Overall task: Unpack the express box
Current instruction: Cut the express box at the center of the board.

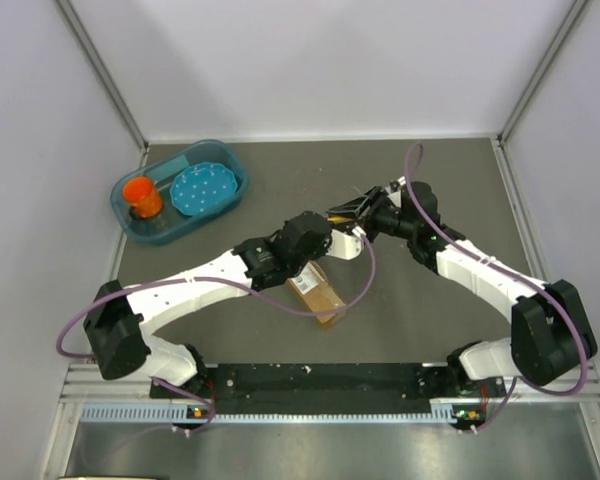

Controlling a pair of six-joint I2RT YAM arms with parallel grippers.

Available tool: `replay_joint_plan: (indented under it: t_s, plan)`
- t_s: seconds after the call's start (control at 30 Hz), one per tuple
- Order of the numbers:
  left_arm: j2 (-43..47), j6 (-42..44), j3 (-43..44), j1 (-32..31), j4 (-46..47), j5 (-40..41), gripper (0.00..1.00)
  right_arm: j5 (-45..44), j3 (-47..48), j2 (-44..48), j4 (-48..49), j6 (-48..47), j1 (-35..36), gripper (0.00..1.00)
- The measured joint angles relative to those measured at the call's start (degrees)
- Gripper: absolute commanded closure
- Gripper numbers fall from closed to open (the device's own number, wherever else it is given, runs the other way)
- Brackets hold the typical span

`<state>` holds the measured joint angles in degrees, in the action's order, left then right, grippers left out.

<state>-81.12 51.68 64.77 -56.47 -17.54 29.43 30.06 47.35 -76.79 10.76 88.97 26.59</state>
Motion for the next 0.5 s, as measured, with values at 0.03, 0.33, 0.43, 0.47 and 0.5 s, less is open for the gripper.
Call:
replay_joint_plan:
  t_s: [0.03,0.33,0.43,0.47,0.5]
  plan:
    - [0.00,0.26,0.00,-0.26,0.17,0.24,1.00,0.00,0.09,-0.57,0.48,0.26,0.00,0.52]
    - [0.31,1.01,-0.37,-2.03,1.27,1.49,1.00,0.02,1.46,-2.80,2.95,1.70,1.09,0.83]
    - [0.39,1.18,-0.39,-2.01,1.92,1.92,1.00,-0.24,1.40,-2.86,3.48,2.40,1.27,0.86]
    - [0.39,1.27,-0.42,-2.03,1.99,2.08,1.00,-0.22,1.40,-2.86,3.50,2.60,1.29,0.86]
    - [0.39,1.46,-0.44,-2.03,2.12,2.29,1.00,-0.17,1.40,-2.86,3.54,2.73,1.29,0.86]
